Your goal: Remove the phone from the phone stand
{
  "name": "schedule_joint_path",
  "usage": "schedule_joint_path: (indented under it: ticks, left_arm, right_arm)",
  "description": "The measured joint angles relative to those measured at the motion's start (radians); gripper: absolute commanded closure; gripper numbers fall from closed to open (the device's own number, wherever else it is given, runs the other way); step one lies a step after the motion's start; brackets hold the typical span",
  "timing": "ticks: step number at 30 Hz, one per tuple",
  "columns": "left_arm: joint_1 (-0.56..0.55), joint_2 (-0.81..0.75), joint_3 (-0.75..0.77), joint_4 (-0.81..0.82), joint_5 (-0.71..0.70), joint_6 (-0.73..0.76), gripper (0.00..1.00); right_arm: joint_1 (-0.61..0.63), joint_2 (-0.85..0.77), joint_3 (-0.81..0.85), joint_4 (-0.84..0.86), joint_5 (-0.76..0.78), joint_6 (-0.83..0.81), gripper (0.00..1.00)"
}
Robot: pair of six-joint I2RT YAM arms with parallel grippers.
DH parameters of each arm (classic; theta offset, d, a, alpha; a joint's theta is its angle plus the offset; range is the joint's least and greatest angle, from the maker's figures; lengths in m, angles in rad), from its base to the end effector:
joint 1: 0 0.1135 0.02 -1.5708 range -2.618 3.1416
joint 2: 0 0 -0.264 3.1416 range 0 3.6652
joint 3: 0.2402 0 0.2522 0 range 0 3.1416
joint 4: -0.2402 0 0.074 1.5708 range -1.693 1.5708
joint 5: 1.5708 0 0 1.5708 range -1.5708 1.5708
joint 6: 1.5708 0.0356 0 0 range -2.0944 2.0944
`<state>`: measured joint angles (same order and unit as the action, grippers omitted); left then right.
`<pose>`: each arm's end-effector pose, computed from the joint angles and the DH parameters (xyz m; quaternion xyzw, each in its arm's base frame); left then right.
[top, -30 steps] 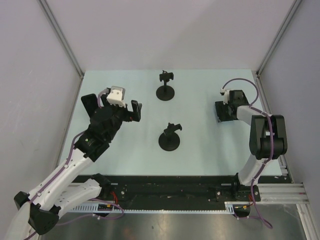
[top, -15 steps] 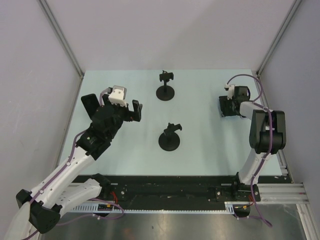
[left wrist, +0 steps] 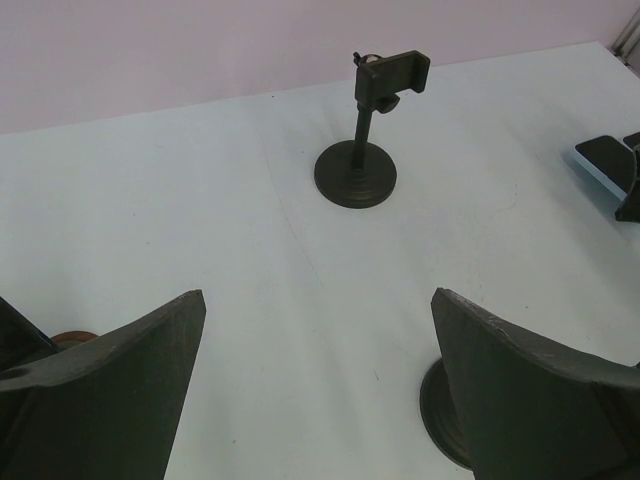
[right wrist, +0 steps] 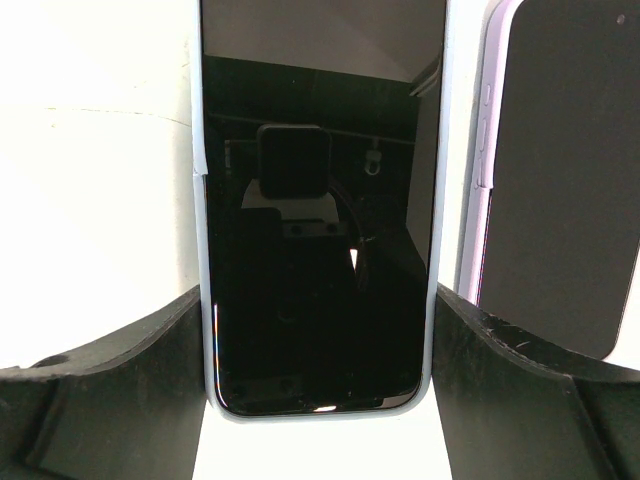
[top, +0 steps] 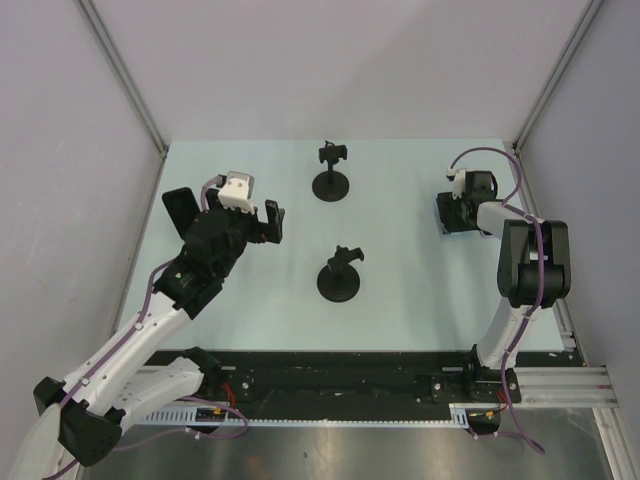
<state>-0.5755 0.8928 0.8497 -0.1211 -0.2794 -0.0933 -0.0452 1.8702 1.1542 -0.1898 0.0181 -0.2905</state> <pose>0.1803 -0.1052 0.3508 0.0929 0.7549 -0.1099 0.6398 0.3893 -0.0183 0.1640 -0.1127 0.9385 -0.0630 0.3204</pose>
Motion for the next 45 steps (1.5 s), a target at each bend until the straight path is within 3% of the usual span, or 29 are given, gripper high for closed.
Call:
schedule_joint_path:
  ticks: [8, 25, 29, 39, 45]
  left_arm:
    - [0.001, 0.000, 0.000, 0.000, 0.005, 0.000, 0.00]
    - [0.002, 0.000, 0.000, 0.000, 0.030, 0.000, 0.01]
    - [0.002, 0.001, 0.000, 0.000, 0.033, 0.000, 0.00]
    - [0.003, 0.004, 0.000, 0.000, 0.047, 0.000, 0.00]
    - [0.003, 0.006, 0.000, 0.000, 0.048, 0.000, 0.00]
  right_arm:
    - [-0.009, 0.000, 0.003, -0.016, -0.012, 0.000, 0.32]
    - [-0.034, 0.000, 0.014, -0.060, -0.060, 0.003, 0.08]
    - [-0.034, 0.001, 0.017, -0.071, -0.061, 0.005, 0.09]
    - [-0.035, 0.027, 0.054, -0.093, -0.060, 0.009, 0.32]
    - [-0.035, 0.050, 0.085, -0.092, -0.058, 0.007, 0.35]
